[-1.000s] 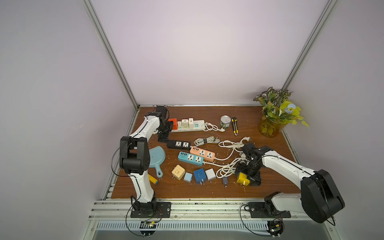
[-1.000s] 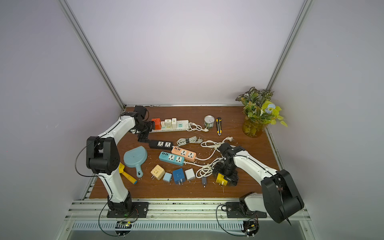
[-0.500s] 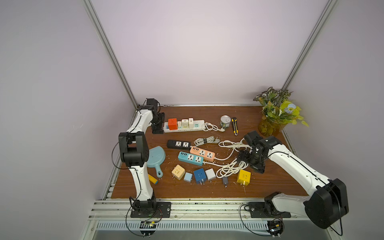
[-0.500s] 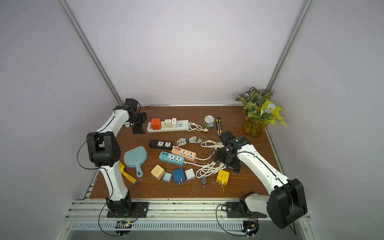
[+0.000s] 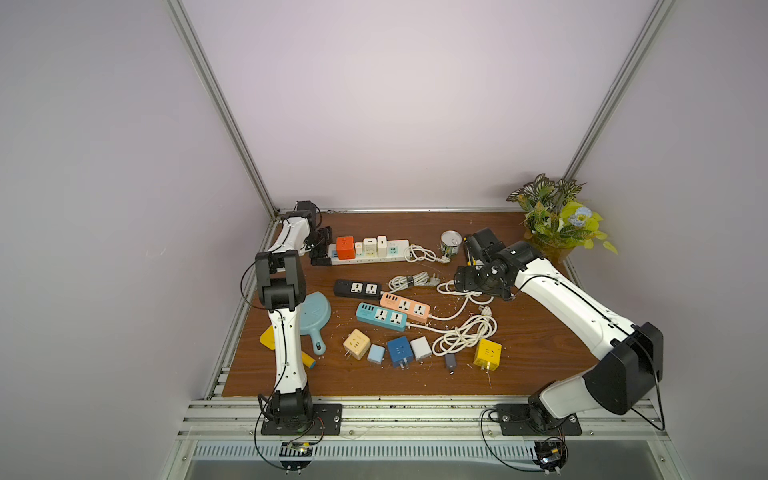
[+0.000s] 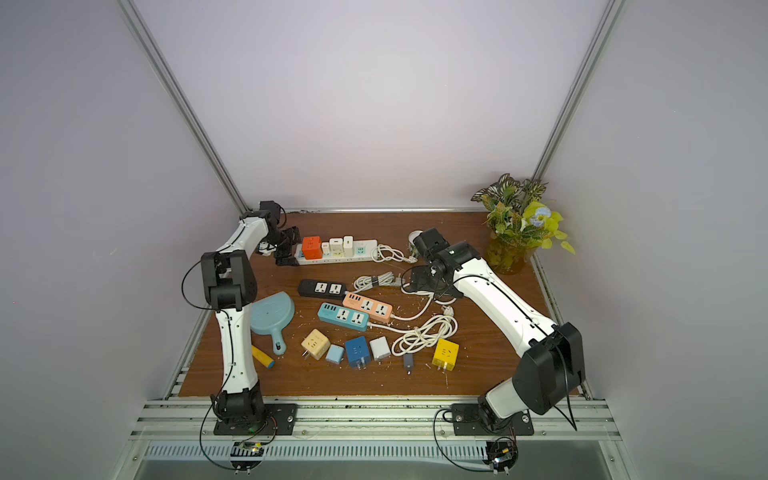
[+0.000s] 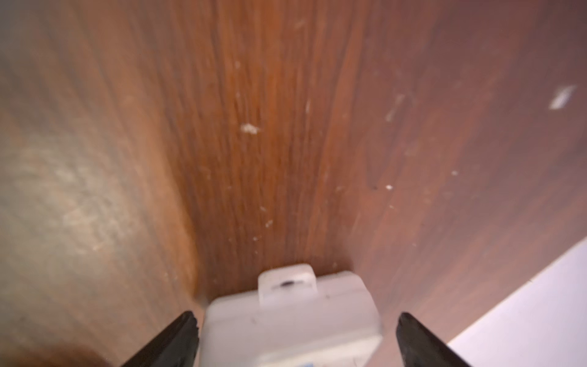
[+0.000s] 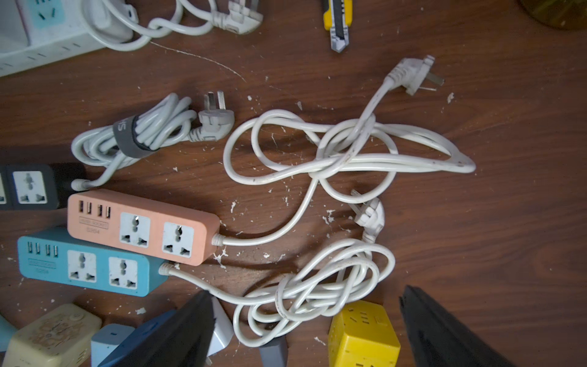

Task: Pull the plug off the socket
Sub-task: Remove the plug from the socket.

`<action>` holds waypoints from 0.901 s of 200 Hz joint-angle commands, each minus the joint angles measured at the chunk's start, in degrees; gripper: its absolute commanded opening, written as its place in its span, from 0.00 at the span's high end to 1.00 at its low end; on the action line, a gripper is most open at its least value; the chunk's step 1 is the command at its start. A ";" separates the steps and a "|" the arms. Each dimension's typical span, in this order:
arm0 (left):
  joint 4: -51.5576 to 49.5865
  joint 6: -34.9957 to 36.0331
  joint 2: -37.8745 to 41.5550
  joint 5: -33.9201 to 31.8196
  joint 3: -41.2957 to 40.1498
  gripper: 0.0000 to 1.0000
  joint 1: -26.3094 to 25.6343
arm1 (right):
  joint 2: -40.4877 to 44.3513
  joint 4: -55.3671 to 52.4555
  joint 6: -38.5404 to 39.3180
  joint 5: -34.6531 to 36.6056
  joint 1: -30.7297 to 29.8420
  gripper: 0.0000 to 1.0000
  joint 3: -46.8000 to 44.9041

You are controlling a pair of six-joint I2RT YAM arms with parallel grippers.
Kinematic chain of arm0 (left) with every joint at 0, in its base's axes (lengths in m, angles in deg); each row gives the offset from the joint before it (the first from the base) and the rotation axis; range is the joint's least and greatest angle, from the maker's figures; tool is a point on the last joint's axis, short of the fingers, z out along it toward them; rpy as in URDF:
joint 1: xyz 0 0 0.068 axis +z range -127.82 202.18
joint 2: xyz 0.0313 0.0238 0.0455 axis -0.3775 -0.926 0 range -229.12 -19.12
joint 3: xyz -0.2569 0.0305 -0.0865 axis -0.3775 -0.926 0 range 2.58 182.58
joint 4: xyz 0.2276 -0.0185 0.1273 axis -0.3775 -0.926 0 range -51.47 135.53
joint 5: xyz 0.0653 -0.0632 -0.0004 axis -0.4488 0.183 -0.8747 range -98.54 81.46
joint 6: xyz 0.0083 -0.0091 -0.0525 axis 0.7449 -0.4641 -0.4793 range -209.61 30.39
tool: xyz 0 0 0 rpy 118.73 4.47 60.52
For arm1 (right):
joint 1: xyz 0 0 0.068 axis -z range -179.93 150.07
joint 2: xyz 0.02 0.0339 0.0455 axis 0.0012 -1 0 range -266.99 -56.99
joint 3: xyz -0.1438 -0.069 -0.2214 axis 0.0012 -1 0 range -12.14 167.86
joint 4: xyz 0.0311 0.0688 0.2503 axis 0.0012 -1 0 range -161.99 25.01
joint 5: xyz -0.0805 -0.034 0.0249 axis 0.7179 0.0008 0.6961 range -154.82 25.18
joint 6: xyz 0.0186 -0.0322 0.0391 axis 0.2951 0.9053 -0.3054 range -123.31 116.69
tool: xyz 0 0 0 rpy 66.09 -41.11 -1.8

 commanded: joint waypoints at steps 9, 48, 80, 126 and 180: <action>-4.12 -0.84 -1.69 1.16 1.40 0.01 0.35 | -0.38 1.73 1.36 0.79 -0.43 0.03 0.29; -6.14 -0.77 -4.95 2.88 2.54 0.01 -0.50 | -3.25 3.11 1.60 1.06 -1.60 0.03 1.34; -6.66 -1.69 -5.84 2.44 1.37 0.01 -1.61 | -5.44 7.00 5.46 2.25 -2.51 0.03 2.59; -6.82 -1.63 -7.68 0.71 1.90 0.26 -2.93 | -8.78 17.84 19.27 1.98 -3.32 0.07 7.47; -7.02 0.34 -4.40 -3.19 -3.10 0.54 -2.01 | -16.56 31.45 34.60 -4.26 -3.66 0.14 15.37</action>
